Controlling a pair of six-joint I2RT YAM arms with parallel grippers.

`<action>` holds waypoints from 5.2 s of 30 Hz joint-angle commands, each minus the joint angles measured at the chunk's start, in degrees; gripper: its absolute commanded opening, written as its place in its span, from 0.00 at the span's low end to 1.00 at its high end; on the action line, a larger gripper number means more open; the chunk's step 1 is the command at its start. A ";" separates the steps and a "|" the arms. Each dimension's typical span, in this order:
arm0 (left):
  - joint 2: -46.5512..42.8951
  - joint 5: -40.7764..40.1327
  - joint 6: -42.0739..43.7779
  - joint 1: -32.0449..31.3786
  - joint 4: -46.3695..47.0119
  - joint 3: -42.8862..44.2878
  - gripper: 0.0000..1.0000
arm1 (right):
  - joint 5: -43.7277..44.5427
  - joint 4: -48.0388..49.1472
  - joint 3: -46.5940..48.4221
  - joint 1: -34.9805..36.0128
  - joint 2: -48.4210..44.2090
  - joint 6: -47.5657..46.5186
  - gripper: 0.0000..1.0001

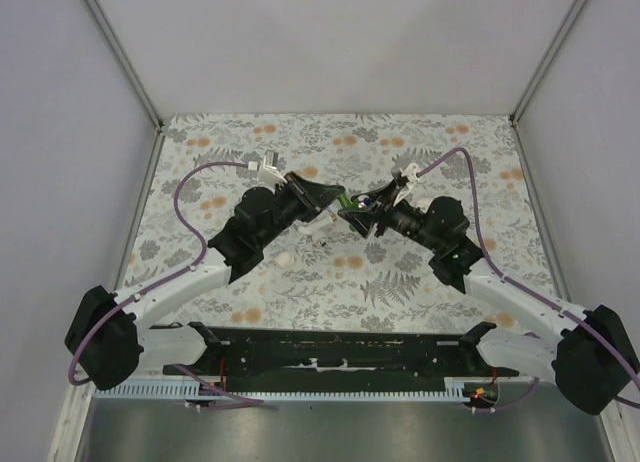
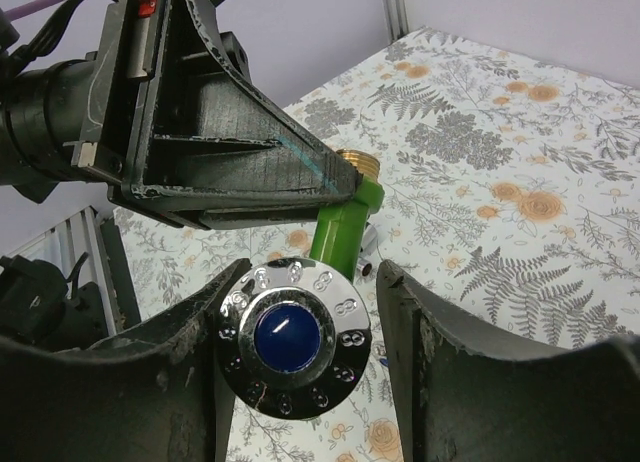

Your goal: Install the water faucets

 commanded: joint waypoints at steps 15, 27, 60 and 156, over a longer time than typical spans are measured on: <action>-4.65 -7.33 -7.61 -1.95 0.99 -1.03 0.02 | 4.64 6.42 -1.51 1.93 2.06 -3.85 0.22; -8.60 8.27 6.52 4.89 -2.79 0.29 0.71 | 2.80 -3.06 1.21 1.84 -2.51 -4.38 0.00; -2.46 64.03 58.30 18.62 -32.77 13.91 0.69 | -25.77 -13.89 13.61 1.05 -1.20 -2.72 0.00; -21.62 7.96 51.88 12.73 -63.52 11.36 1.00 | -14.95 -32.17 12.29 -0.18 -7.70 -12.12 0.00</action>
